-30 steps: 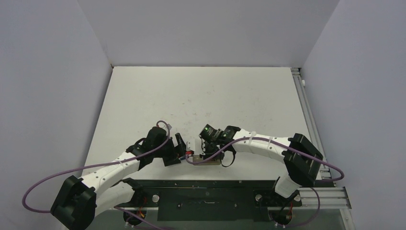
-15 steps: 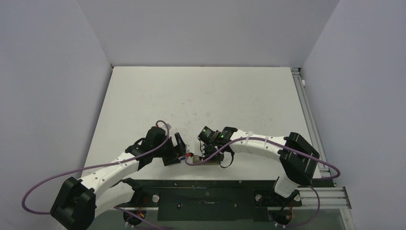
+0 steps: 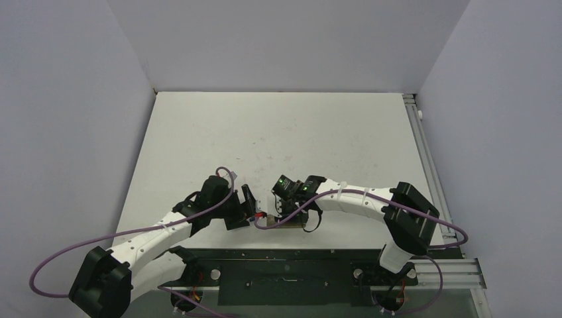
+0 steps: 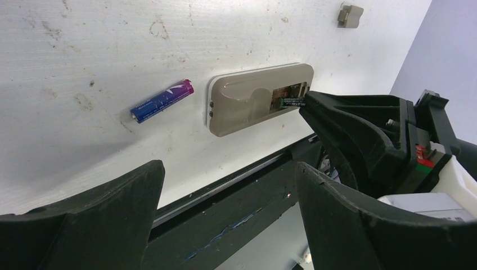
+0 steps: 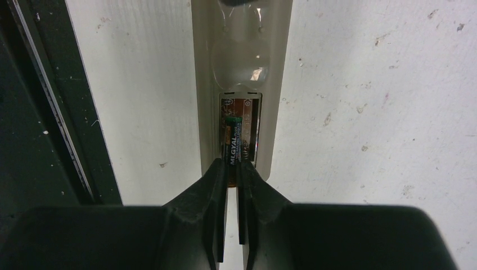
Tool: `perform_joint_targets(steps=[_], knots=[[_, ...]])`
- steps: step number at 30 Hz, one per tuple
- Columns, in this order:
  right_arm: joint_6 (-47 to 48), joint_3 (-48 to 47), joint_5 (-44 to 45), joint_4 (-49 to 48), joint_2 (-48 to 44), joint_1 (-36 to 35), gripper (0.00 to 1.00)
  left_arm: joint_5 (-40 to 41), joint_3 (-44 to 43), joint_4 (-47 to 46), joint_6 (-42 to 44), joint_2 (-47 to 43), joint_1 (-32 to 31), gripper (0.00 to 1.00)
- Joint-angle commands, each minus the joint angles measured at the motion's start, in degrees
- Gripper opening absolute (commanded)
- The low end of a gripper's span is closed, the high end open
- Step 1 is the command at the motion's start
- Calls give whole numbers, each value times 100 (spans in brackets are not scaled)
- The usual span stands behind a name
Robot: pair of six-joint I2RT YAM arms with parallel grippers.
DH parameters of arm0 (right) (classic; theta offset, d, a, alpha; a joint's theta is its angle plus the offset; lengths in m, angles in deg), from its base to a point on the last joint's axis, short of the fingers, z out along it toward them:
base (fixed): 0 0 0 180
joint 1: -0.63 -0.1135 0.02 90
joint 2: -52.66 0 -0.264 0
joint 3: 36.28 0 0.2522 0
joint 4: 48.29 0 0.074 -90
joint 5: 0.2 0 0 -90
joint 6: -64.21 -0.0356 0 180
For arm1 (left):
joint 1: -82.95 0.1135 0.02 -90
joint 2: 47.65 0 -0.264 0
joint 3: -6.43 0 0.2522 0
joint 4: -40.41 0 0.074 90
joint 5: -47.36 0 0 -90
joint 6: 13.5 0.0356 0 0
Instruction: Load the batteries into the remote control
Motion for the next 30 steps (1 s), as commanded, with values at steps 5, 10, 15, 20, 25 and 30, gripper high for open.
perform_joint_targets(steps=[5,10,15,20,25,30], knots=[[77,-234,54,42,204,-110,9,-66,-22,-115,81,-98,56,83],[86,-237,49,67,232,-115,9,-68,-4,-111,79,-120,61,83],[82,-280,-1,53,279,-140,9,-68,19,-116,72,-138,67,83],[86,-306,-48,49,354,-152,10,-67,39,-118,63,-154,74,83],[81,-321,-84,64,379,-162,14,-61,58,-117,63,-173,83,83],[70,-312,-102,90,374,-159,22,-67,67,-125,63,-173,85,83]])
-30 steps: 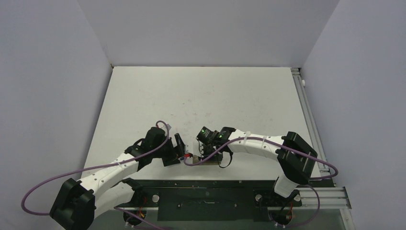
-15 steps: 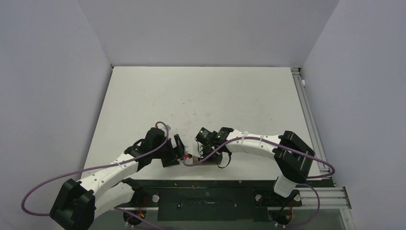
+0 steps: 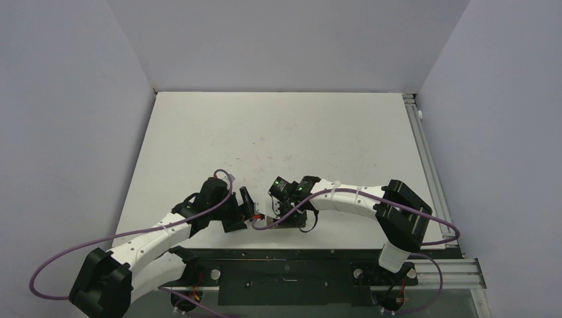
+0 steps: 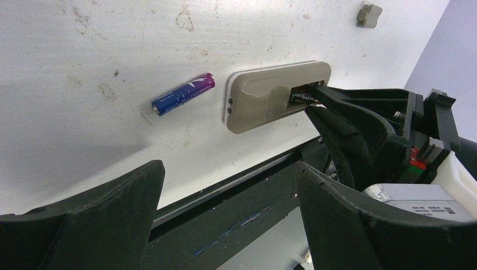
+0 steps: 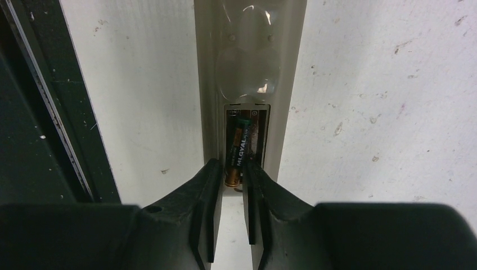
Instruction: Load the batteries into the remote control
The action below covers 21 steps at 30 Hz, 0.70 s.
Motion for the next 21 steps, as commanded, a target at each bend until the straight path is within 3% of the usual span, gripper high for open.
perform_joint_targets(steps=[1,21], knots=[[70,-166,-124,-7,48,-98,22,-71,-31,-290,-2,-123,16,83],[-206,-98,472,-411,-479,-96,28,-105,-27,-324,-11,-95,24,83]])
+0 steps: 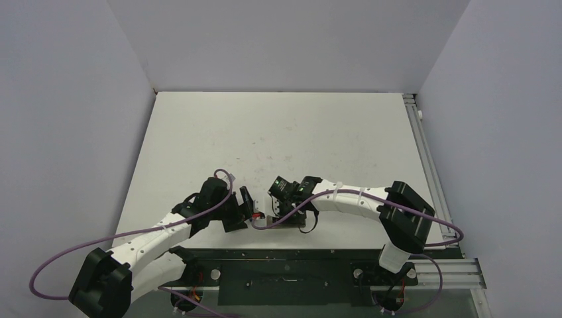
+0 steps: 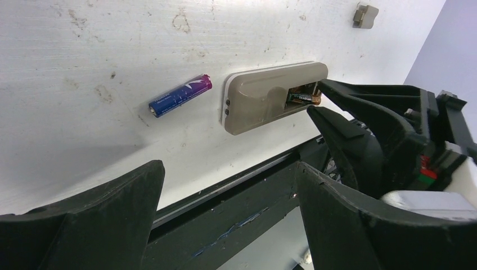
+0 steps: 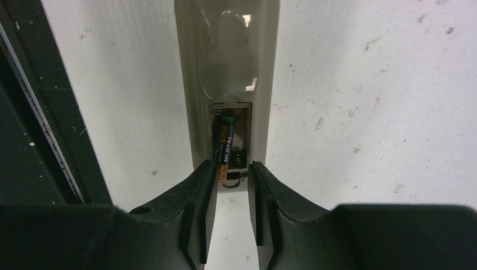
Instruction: Load the batteries into the remote control
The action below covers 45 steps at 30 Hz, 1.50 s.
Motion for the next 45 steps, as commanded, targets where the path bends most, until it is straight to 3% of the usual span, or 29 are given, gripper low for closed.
perform_joint_targets(steps=[1,16,20,26,30,33,35,37,45], knots=[[-176,-83,255,-389,-459,-55,28,-103,-55,-281,-5,-94,17,83],[-1050,323,-402,-929,-914,370,33,33,-226,38,138,-171,41,83],[-1606,383,-277,-1172,-1123,614,34,43,-270,89,175,-191,52,83],[-2415,645,370,-1545,-1662,732,26,61,-402,179,290,-117,52,83],[-2771,429,465,-1159,-1563,753,25,91,-482,245,353,-73,61,83],[-2766,436,437,-1102,-1471,791,30,91,-527,264,369,-47,61,83],[-2787,577,488,-1306,-1537,830,43,95,-550,282,381,-33,61,83],[-2767,685,448,-1481,-1588,879,50,117,-563,306,382,-48,61,83],[-2380,394,205,-1260,-1124,965,54,186,-518,384,356,-217,61,83]])
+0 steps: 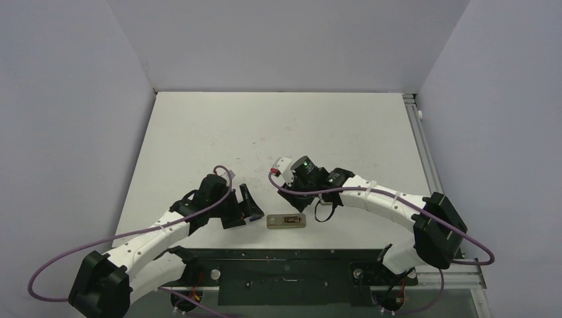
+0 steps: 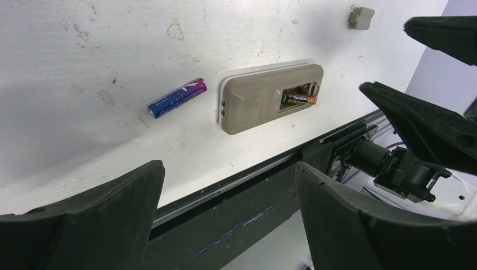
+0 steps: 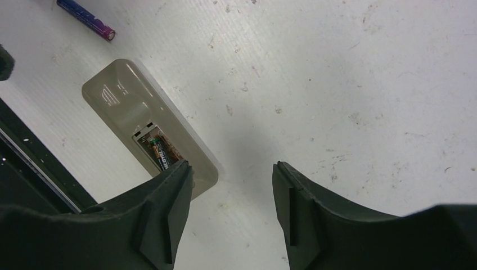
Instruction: Load the batteries into the remote control
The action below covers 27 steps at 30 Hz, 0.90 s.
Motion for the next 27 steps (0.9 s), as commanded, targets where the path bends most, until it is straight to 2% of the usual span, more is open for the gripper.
perform_joint_targets(steps=[1,16,27], knots=[[271,-286,-81,69,364,17,54,75,-209,31,69,-173,30,83],[658,-229,98,114,772,-452,54,57,-138,82,113,-259,35,84],[678,-357,302,60,1003,-507,54,54,-101,74,122,-269,39,84]])
